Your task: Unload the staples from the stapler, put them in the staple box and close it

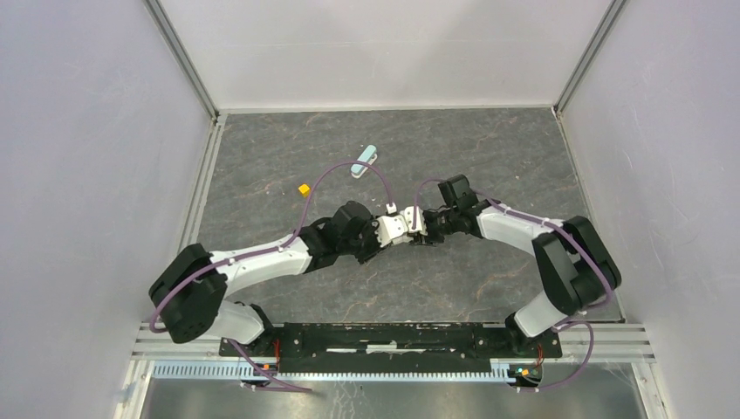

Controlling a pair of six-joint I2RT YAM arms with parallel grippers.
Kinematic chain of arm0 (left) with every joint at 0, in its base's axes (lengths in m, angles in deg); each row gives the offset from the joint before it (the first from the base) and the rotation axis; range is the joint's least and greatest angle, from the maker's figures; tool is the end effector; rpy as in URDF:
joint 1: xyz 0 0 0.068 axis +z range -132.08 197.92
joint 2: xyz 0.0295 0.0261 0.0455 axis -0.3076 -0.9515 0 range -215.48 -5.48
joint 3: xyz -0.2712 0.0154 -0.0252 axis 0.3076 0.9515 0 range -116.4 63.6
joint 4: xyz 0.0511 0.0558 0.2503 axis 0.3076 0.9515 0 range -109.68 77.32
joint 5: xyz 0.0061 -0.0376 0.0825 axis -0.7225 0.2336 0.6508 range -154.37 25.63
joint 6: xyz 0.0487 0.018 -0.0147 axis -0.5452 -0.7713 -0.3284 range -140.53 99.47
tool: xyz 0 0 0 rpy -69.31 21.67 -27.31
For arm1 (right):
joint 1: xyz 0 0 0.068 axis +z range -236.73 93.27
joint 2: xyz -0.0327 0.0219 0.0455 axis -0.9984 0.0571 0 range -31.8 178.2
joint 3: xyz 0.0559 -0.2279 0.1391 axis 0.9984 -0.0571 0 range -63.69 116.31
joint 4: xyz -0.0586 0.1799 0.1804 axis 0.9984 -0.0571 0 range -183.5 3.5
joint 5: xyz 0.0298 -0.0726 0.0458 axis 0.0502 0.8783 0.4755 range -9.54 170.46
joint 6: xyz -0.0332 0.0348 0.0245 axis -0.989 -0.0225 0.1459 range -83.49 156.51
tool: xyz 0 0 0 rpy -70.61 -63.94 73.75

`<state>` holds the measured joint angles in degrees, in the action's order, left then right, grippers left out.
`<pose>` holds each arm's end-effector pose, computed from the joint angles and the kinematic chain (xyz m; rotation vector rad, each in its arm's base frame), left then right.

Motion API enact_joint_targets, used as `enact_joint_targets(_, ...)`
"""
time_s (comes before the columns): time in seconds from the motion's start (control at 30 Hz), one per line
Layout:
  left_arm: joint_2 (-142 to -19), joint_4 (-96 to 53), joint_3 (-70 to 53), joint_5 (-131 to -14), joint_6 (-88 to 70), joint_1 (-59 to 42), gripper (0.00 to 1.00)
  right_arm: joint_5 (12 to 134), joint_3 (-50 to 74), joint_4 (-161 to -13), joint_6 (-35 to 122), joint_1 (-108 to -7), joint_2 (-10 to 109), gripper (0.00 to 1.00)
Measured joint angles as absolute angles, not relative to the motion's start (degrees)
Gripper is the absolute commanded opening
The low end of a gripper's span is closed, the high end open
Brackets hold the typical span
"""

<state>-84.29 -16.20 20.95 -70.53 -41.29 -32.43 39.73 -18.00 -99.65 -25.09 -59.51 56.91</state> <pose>0.1798 -0.2228 0.2065 1.3771 1.8277 -0.3936 0.2475 0.1534 0.1703 -1.8054 1.4699 0.6123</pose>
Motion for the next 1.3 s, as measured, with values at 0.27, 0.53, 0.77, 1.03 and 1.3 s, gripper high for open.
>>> enact_joint_targets(0.27,-87.50,-16.92,21.08,-71.42,-40.17,-32.34,0.02,36.42,-17.47,-100.74,-26.43,-60.84,61.35,0.16)
enact_joint_targets(0.53,-81.43,-15.26,20.40,-72.56,-38.73,-32.54,0.02,34.09,-14.98,-106.71,-24.76,-61.52,56.08,0.43)
enact_joint_targets(0.77,-67.41,-16.50,24.60,-77.04,-31.47,-29.39,0.02,26.76,-12.40,-115.84,-21.77,-64.73,52.63,0.98)
enact_joint_targets(1.03,-59.92,-15.43,25.91,-76.12,-26.05,-26.70,0.02,24.56,-11.97,-113.48,-6.95,-65.04,43.67,0.98)
enact_joint_targets(1.3,-68.44,-10.30,18.59,-65.06,-15.45,-15.62,0.02,24.62,-20.64,-101.22,3.61,-75.33,28.34,0.98)
